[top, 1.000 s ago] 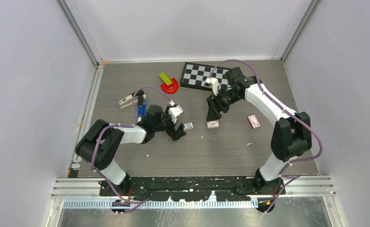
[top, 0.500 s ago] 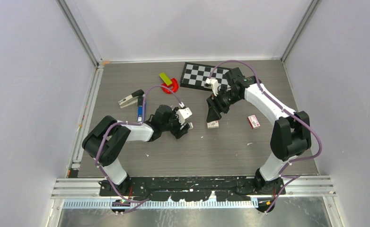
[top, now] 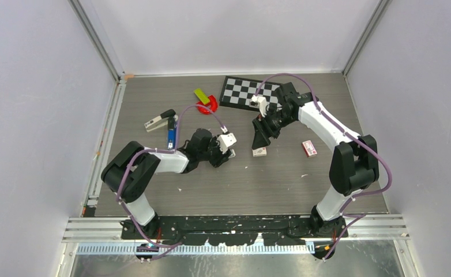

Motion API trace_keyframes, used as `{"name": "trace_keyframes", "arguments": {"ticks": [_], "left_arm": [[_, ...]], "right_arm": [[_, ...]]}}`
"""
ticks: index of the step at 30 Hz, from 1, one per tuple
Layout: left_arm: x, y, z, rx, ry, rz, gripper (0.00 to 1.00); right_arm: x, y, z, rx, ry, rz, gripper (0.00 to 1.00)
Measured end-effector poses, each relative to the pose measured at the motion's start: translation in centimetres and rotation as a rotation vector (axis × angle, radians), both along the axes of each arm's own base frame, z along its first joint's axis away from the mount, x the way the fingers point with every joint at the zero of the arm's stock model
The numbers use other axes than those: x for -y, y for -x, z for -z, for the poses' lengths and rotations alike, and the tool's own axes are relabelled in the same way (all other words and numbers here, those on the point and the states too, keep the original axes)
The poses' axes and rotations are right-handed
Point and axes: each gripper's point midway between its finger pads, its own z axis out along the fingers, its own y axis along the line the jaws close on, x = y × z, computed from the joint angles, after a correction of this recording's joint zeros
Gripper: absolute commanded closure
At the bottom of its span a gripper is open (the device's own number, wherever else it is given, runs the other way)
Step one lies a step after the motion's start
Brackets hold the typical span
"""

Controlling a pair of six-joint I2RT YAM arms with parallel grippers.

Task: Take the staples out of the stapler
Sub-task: Close the staple box at the center of the board.

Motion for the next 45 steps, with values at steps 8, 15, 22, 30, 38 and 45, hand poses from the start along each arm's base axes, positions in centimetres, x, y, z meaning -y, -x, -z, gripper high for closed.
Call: {"name": "trace_keyframes", "arguments": {"ticks": [8, 15, 22, 30, 38, 45], "left_arm": [[0.7, 0.8, 0.1, 0.004, 0.003, 0.032, 0.66], [1.4, 2.3, 0.1, 0.008, 0.018, 0.071, 0.66], [2.5, 4.9, 0.2, 0.009, 0.033, 0.132, 0.67], [2.7, 5.4, 0.1, 0.026, 0.068, 0.125, 0.67], [2.7, 5.5, 0.0, 0.041, 0.094, 0.107, 0.67], [2.8, 5.5, 0.1, 0.047, 0.105, 0.106, 0.67]], "right_arm": [[0.3, 0.0, 0.5, -0.028, 0.005, 0.009, 0.30], [1.2, -0.6, 1.6, 0.012, 0.052, -0.013, 0.26], [3.7, 2.6, 4.0, 0.265, 0.084, -0.321, 0.09], [4.9, 3.1, 6.6, 0.497, 0.094, -0.662, 0.12], [4.6, -0.5, 10.4, 0.555, 0.138, -0.691, 0.13], [3.9, -2.9, 10.1, 0.621, 0.155, -0.625, 0.16]]}}
